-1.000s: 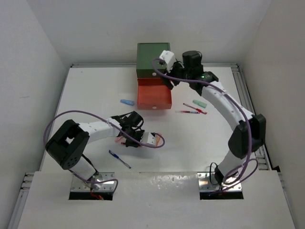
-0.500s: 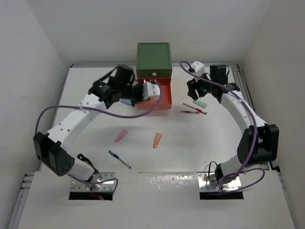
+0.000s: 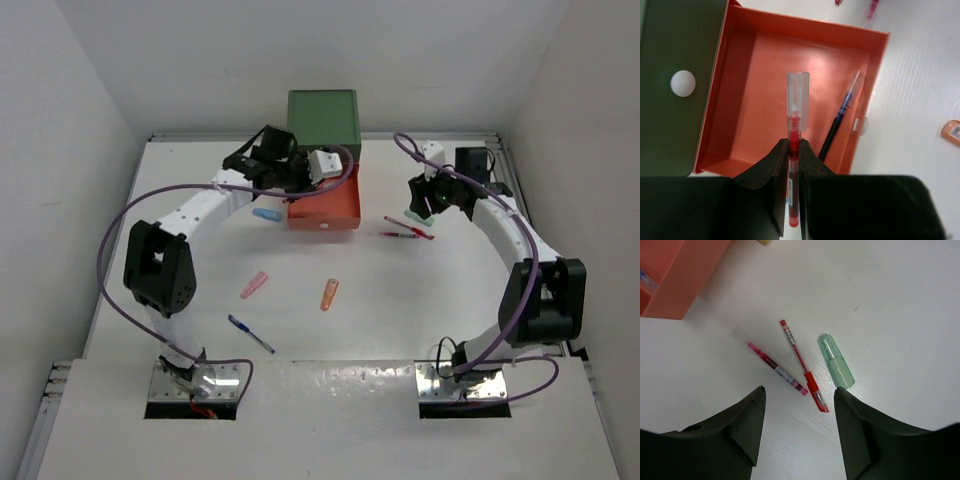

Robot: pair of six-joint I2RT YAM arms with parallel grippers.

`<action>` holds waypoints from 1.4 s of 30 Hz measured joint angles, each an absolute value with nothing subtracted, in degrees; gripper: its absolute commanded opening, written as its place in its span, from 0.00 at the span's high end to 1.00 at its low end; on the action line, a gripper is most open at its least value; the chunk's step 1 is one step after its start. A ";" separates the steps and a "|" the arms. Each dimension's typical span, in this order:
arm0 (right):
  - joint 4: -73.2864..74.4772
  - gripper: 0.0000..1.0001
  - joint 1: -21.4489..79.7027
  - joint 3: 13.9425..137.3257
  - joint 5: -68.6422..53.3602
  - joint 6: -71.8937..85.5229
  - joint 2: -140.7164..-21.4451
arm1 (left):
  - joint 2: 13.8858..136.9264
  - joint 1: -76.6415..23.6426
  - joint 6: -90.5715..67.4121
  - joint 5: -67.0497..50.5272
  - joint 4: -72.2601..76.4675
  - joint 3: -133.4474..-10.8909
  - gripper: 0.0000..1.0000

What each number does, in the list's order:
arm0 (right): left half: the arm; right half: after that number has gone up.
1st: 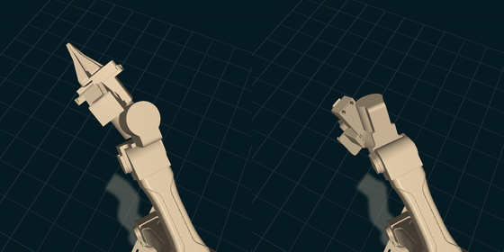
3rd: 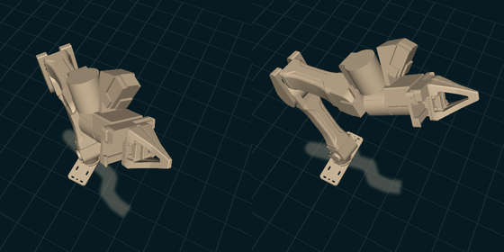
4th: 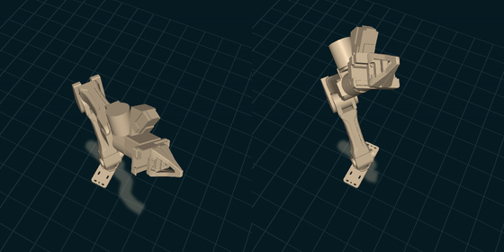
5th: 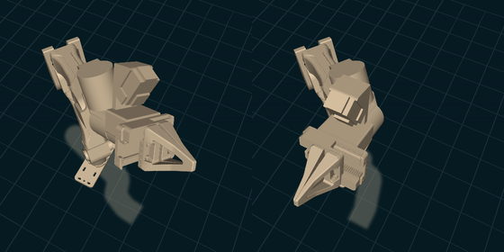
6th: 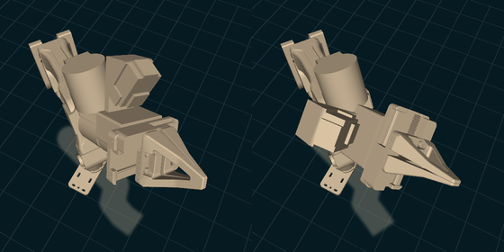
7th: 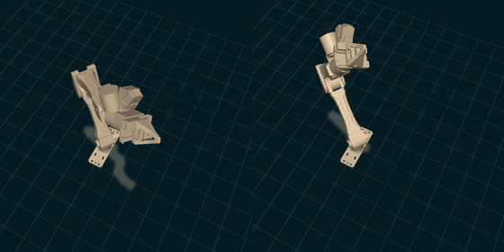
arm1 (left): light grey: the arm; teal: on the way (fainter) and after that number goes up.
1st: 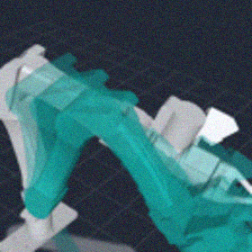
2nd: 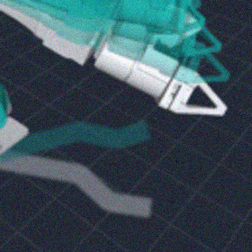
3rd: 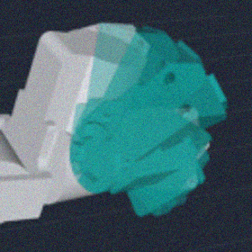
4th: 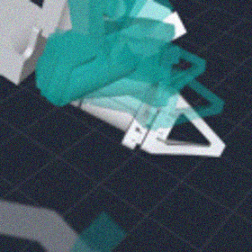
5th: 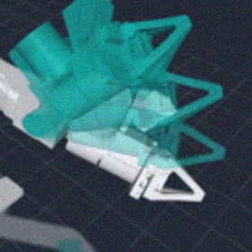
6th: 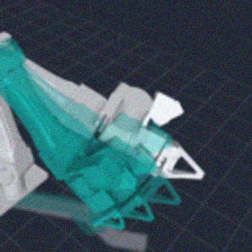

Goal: Sort the stationery into containers
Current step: Place the pen in the drawer, then pick up the pen from the center of the board.

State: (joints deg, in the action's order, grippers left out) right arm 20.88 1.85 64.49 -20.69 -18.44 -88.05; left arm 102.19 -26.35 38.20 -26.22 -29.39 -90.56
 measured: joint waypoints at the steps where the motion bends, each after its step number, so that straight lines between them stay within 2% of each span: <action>1: 20.73 0.44 1.39 64.40 -20.67 -18.44 -88.36 | 103.07 -26.15 38.00 -26.20 -28.69 -90.61 0.93; 9: 19.75 0.45 -2.28 63.90 -20.53 -18.52 -92.64 | 108.03 -26.13 34.68 -27.27 -23.83 -95.20 0.90; 10: 19.73 0.45 -2.70 63.77 -20.49 -18.61 -93.06 | 108.38 -26.15 34.17 -27.40 -23.49 -95.92 0.82; 11: 19.70 0.45 -3.11 63.64 -20.34 -18.70 -93.45 | 108.81 -26.15 33.67 -27.55 -23.24 -96.92 0.64; 12: 19.70 0.45 -3.40 63.53 -20.23 -18.76 -93.73 | 109.30 -26.15 33.30 -27.66 -22.79 -97.80 0.55; 14: 19.64 0.49 -3.95 63.44 -20.03 -19.44 -94.30 | 110.13 -26.15 32.45 -27.66 -22.17 -99.18 0.43; 15: 19.53 0.58 -4.03 63.44 -20.01 -20.12 -94.56 | 110.48 -26.15 32.01 -27.62 -22.04 -99.55 0.41; 16: 19.40 0.61 -4.08 63.44 -19.99 -20.95 -94.80 | 110.76 -26.15 31.48 -27.55 -21.85 -99.70 0.40; 17: 19.33 0.64 -4.08 63.44 -20.08 -22.09 -95.20 | 110.93 -26.15 31.05 -27.46 -21.80 -99.70 0.40; 24: 22.37 0.71 -3.75 68.10 -20.16 -29.63 -103.07 | 110.89 -26.70 28.99 -27.75 -24.47 -102.89 0.40; 28: 23.22 0.69 -3.07 70.11 -20.23 -32.03 -105.78 | 108.55 -27.79 27.90 -28.29 -25.15 -102.35 0.39; 33: 24.18 0.65 -0.45 70.89 -20.21 -33.52 -107.00 | 102.80 -28.95 26.63 -28.77 -24.58 -95.83 0.39; 42: 24.99 0.60 3.16 72.05 -20.97 -34.33 -109.73 | 101.56 -29.23 25.17 -28.97 -24.71 -90.59 0.38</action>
State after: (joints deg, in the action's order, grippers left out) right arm 24.99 3.16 72.05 -20.97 -34.33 -109.73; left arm 101.56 -29.23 25.17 -28.97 -24.71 -90.59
